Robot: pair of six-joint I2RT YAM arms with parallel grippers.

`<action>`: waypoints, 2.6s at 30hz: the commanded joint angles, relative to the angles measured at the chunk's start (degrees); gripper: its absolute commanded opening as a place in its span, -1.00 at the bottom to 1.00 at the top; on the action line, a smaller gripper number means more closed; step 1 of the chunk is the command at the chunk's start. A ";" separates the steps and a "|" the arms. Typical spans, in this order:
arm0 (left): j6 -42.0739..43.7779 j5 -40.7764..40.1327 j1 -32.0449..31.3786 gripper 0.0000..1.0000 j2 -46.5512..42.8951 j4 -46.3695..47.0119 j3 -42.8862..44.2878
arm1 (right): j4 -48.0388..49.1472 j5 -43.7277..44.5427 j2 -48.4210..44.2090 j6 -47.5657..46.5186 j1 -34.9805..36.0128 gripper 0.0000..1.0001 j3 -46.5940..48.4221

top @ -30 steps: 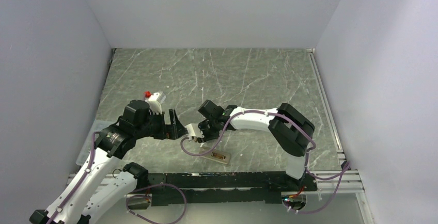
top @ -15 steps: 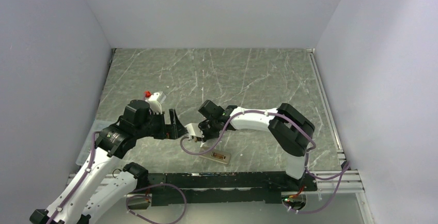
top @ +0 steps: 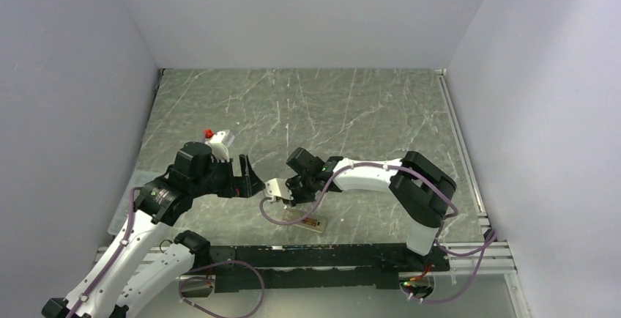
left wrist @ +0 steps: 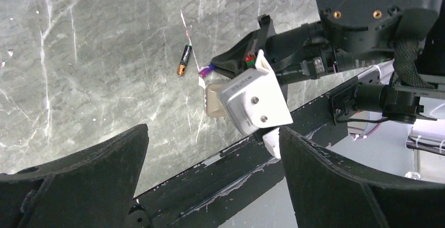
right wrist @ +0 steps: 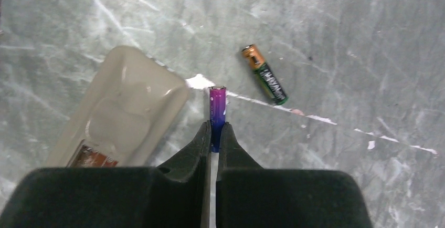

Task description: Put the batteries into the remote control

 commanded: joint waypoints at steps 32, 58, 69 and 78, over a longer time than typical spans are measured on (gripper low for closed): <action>-1.33 0.53 0.30 0.98 5.15 7.03 -1.42 | -10.21 10.74 -24.51 33.06 5.28 -1.00 -8.40; 0.41 2.79 0.30 0.98 8.24 8.75 -1.91 | -17.86 15.08 -16.06 40.57 9.19 -1.00 -3.41; 0.31 3.22 0.30 0.98 7.75 9.06 -2.56 | -18.05 15.31 -13.16 41.41 9.70 -1.00 -1.66; 0.31 3.25 0.30 0.98 7.34 9.02 -2.65 | -18.38 15.30 -10.92 41.75 10.34 -1.00 -0.58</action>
